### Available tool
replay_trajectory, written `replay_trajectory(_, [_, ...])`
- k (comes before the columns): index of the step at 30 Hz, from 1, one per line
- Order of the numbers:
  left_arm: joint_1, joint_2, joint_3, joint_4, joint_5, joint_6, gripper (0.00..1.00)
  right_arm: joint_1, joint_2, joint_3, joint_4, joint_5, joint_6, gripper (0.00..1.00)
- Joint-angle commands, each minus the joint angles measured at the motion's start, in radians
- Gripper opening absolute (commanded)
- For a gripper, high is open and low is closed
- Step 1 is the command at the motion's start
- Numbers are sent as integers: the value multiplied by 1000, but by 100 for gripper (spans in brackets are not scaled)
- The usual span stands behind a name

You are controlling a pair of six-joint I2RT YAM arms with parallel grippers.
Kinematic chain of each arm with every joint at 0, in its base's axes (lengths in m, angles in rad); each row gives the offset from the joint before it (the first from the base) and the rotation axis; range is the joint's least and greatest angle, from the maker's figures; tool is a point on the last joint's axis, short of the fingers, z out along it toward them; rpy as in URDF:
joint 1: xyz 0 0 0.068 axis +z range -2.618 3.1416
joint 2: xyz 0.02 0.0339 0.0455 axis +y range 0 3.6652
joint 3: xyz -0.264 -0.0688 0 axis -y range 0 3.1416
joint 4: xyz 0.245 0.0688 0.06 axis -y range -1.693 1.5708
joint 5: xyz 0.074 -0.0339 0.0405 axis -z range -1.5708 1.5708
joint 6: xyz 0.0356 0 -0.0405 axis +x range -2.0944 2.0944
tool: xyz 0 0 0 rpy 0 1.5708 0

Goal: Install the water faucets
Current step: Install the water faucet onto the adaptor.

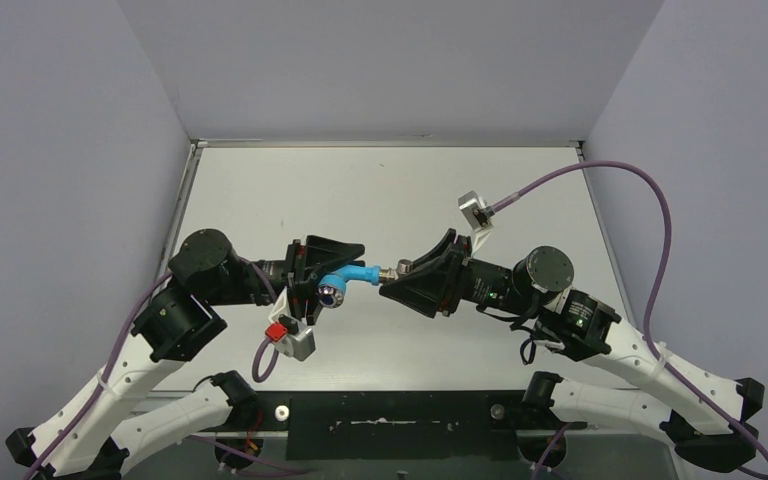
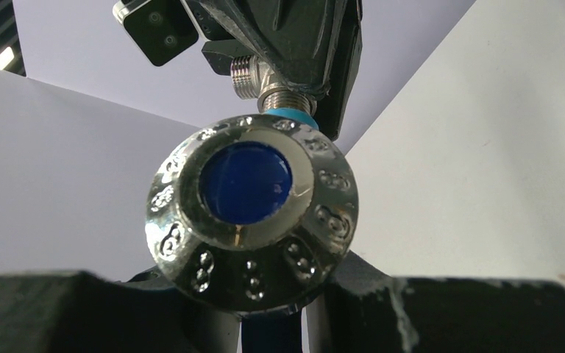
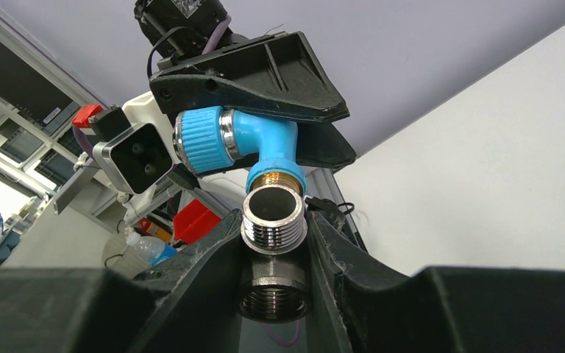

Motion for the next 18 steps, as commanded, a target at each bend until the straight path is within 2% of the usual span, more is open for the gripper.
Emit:
replay_trajectory(1, [-2,26,-26,-14,-76,38,0,28,-23,11,90,-94,36,13])
replay_trajectory(8, [-2,13,-34,-18,-83,35,0,28,-40,-4,84,-94,41,15])
replay_trajectory(13, [-2,14,-33,-15,-79,33,0,29,-30,0,93,-93,41,21])
replay_trajectory(18, [-2,22,-28,-22,-77,36,0,28,-17,17,101,-91,34,33])
